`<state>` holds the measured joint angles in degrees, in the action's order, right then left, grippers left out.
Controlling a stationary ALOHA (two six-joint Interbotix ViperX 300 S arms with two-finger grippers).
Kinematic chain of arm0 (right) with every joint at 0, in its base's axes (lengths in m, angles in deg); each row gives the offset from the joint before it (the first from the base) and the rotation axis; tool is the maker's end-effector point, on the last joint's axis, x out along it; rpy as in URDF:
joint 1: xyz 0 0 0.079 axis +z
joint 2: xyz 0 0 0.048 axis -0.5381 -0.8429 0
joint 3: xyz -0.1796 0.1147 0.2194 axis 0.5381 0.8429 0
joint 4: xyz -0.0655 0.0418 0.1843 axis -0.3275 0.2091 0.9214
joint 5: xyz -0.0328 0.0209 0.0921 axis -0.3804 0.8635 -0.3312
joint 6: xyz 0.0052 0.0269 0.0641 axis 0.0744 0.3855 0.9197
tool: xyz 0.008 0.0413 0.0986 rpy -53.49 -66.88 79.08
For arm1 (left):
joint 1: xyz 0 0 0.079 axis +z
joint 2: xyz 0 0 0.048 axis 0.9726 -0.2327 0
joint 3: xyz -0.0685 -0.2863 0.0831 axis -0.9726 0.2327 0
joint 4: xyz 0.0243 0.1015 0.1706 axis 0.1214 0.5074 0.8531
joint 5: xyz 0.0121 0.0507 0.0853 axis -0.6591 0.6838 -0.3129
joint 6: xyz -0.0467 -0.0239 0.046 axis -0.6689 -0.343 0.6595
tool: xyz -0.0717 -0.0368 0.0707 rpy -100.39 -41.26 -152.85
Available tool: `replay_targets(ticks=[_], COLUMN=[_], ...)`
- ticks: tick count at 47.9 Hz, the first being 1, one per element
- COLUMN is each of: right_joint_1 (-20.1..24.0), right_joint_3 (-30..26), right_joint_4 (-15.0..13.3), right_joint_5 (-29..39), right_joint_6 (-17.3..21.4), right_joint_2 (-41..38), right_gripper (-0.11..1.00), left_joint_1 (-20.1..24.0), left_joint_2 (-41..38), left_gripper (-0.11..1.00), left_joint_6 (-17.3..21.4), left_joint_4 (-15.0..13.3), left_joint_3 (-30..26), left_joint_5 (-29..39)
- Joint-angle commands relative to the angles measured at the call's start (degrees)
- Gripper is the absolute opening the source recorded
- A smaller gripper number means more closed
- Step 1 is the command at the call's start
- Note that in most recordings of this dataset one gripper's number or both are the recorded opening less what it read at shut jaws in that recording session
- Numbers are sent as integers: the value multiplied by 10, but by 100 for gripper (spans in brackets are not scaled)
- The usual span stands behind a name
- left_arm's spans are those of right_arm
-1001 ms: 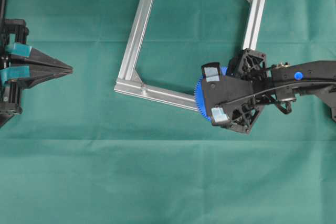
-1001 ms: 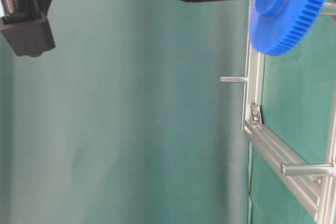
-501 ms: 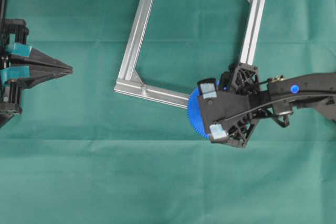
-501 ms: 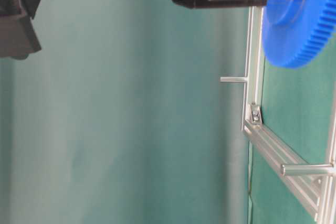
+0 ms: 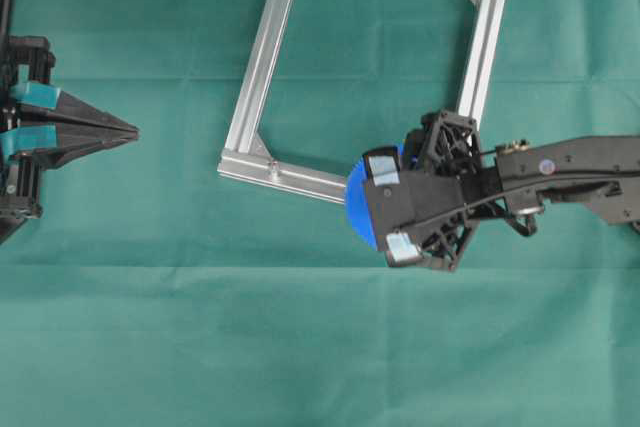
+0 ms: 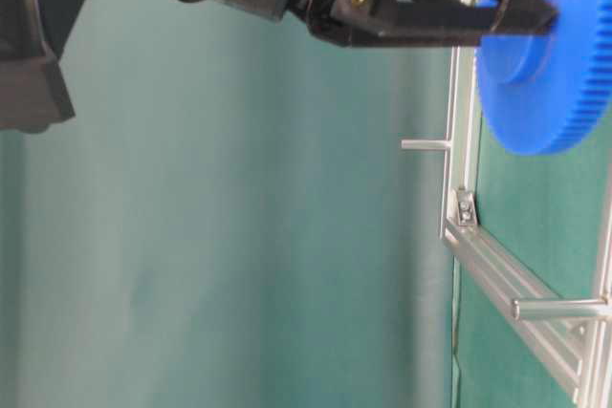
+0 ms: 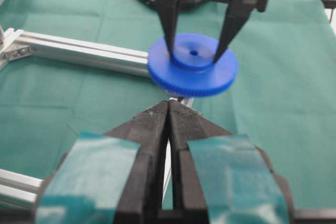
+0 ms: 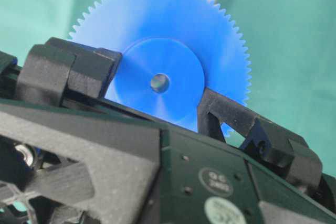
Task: Find the location of the shaft and insert the gear.
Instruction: 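Align the gear's center hole over the shaft and lower it with the right gripper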
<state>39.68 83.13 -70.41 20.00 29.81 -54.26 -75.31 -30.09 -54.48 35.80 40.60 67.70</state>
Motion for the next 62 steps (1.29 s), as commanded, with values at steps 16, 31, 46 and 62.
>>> replay_targets(ticks=[16, 31, 46, 62], right_joint_1=[-39, -54, -44, -21], right_joint_3=[9, 55, 62, 61], right_joint_4=[-29, -29, -25, -11], right_joint_5=[1, -8, -51, -64], right_joint_6=[-3, 6, 6, 8], right_joint_2=[18, 55, 59, 54], right_gripper=[70, 70, 70, 70], left_joint_1=[2, 2, 1, 1], left_joint_2=[-4, -4, -4, -4], left_gripper=[1, 1, 1, 1], left_joint_6=[-1, -2, -7, -7], left_joint_4=[-2, -1, -2, -2], left_joint_3=[-17, -17, -17, -17], left_joint_5=[2, 2, 3, 2])
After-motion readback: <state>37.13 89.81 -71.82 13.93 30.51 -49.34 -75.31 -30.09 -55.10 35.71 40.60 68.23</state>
